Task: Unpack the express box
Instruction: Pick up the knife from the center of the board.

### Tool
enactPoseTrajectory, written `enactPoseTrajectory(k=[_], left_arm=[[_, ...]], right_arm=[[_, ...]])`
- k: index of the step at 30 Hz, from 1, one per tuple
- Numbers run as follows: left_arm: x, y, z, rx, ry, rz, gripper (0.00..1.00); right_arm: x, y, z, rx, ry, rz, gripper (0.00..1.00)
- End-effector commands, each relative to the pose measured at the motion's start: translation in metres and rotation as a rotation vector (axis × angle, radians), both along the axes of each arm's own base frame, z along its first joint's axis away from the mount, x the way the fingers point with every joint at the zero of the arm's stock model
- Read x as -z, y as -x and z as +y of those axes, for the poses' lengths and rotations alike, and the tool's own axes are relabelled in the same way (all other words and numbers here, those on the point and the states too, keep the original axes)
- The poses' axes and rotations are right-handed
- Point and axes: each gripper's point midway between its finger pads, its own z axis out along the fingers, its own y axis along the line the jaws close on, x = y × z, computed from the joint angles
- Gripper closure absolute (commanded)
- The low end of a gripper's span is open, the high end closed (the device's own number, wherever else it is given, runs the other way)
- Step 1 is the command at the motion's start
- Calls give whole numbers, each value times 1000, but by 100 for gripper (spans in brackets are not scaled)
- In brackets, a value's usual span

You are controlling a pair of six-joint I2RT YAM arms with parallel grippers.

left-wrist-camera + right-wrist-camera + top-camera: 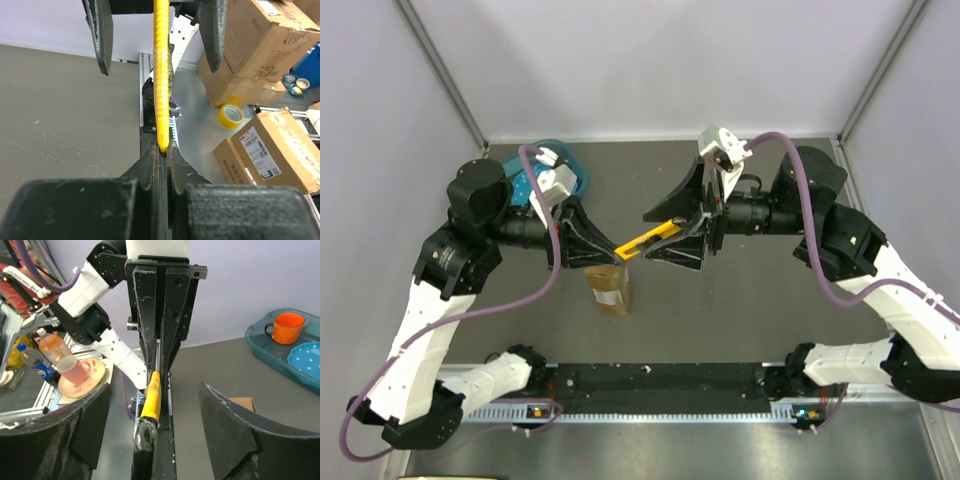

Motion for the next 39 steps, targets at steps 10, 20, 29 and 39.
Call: enactPoseTrajectory(k=[10,20,29,39], left_arm=[[-31,2,-5,14,113,-22,100],[-26,3,-5,12,109,-9,100],[-19,4,-4,25,94,-9,100],[-15,4,-3,12,83,-22,100]], right_arm=[[-3,3,3,-19,-93,4,21],[-15,-4,17,-34,-154,-8,41],[-12,0,26,-95,-112,7,57],[-10,6,1,-43,-71,-51,51]])
